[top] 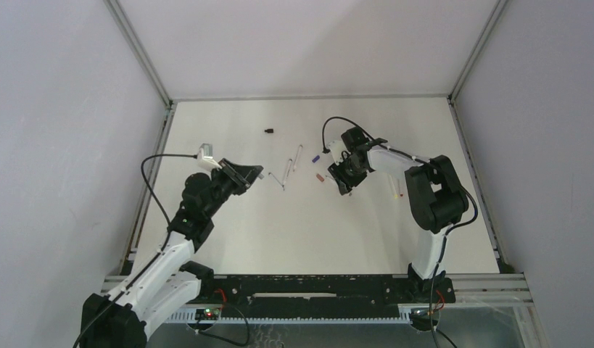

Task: Insert the pens into the pen caps
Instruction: Pick up the pen from the center of the board.

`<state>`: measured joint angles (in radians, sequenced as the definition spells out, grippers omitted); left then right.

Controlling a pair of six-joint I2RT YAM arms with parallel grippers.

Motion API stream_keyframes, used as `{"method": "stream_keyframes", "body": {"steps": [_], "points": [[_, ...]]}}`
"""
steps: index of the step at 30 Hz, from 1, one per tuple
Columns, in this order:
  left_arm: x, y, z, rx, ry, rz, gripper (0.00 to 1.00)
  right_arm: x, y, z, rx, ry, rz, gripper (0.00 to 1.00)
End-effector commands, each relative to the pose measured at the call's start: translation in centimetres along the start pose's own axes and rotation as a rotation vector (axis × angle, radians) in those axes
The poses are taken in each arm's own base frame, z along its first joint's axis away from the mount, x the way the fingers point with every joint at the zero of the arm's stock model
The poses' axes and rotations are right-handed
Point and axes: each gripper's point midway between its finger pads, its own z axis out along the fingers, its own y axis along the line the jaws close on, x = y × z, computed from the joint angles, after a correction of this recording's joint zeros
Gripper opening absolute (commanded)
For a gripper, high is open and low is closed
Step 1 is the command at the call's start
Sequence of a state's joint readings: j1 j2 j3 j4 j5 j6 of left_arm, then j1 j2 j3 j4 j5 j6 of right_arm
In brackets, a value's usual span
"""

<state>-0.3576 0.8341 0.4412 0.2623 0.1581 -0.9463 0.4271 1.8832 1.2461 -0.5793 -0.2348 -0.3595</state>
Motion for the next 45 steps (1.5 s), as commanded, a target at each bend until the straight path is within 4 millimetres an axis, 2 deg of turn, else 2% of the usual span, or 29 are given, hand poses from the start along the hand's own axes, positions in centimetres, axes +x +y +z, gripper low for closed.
{"method": "stream_keyframes", "body": {"steps": [1, 5, 9, 14, 17, 20, 24, 27, 31, 37, 41, 45], "points": [[-1.5, -3.3, 0.1, 0.122, -0.040, -0.061, 0.00, -2.3, -0.3, -0.6, 0.022, -0.051, 0.005, 0.49], [-2.2, -3.6, 0.5, 0.107, -0.064, -0.068, 0.00, -2.6, 0.6, 0.0, -0.006, -0.042, -0.009, 0.47], [-1.7, -3.8, 0.7, 0.109, -0.032, -0.088, 0.00, -2.2, 0.9, 1.3, -0.022, 0.023, -0.014, 0.41], [-1.2, -3.5, 0.4, 0.117, -0.011, -0.011, 0.00, -1.3, 1.0, 1.6, 0.015, 0.088, -0.066, 0.38], [-0.3, -2.9, 0.7, 0.132, 0.003, -0.006, 0.00, -0.3, 0.9, 2.0, 0.019, 0.121, -0.073, 0.26], [0.3, -3.7, 0.3, 0.191, -0.007, -0.076, 0.00, 0.8, 1.0, 2.3, 0.032, 0.160, -0.097, 0.16], [0.6, -4.2, 0.1, 0.205, -0.008, -0.079, 0.00, 1.6, 1.3, 2.0, 0.026, 0.174, -0.113, 0.02], [0.9, -4.2, 0.5, 0.204, -0.020, -0.083, 0.00, 1.4, 1.6, 1.5, 0.000, 0.151, -0.105, 0.00], [1.9, -4.7, 1.2, 0.221, -0.040, -0.140, 0.00, -0.3, 1.8, -0.9, -0.056, 0.034, -0.068, 0.00], [3.1, -6.9, 2.1, 0.267, 0.005, -0.161, 0.00, -1.8, 2.7, -5.2, -0.153, -0.154, -0.024, 0.00], [2.9, -8.3, 2.7, 0.306, -0.001, -0.157, 0.00, -2.8, 4.6, -9.2, -0.243, -0.328, -0.039, 0.00], [2.8, -9.6, 3.8, 0.348, -0.012, -0.185, 0.00, -3.0, 7.2, -13.1, -0.371, -0.476, -0.054, 0.00]]}}
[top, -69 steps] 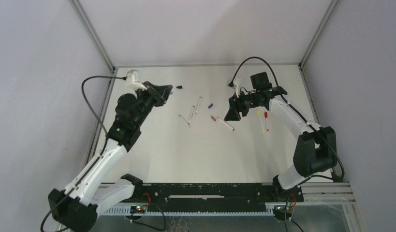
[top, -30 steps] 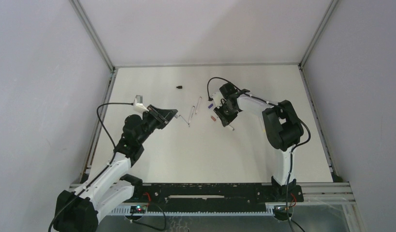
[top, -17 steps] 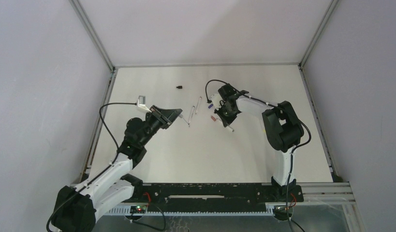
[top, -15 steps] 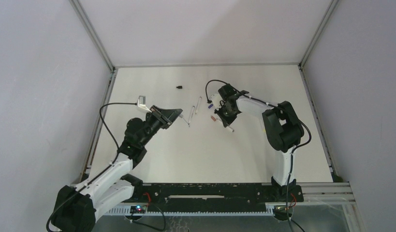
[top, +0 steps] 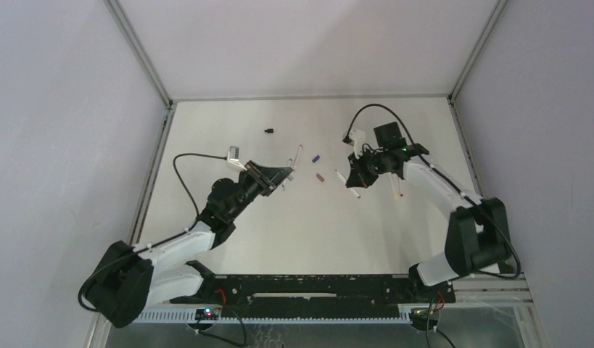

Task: Insert the pens into the pen caps
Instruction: Pick up the pen from the center of the board.

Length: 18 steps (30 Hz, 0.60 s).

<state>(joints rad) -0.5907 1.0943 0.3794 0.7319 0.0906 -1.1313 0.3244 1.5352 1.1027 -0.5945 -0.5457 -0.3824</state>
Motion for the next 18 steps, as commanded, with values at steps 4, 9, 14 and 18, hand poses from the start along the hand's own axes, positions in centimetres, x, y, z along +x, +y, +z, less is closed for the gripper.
{"method": "stream_keyframes", "body": {"steps": [4, 9, 14, 18], "points": [[-1.8, -6.2, 3.3, 0.191, -0.076, -0.062, 0.00, -3.3, 7.3, -5.4, -0.325, -0.288, -0.062, 0.00], [-0.7, -8.0, 4.4, 0.242, -0.073, -0.077, 0.00, -3.8, 9.6, -6.9, -0.454, -0.335, -0.073, 0.00], [0.8, -8.0, 4.6, 0.227, -0.069, -0.085, 0.00, -4.0, 10.9, -7.2, -0.527, -0.343, -0.072, 0.00], [1.1, -7.9, 4.3, 0.218, -0.077, -0.073, 0.00, -4.0, 12.1, -7.1, -0.562, -0.335, -0.095, 0.00]]}}
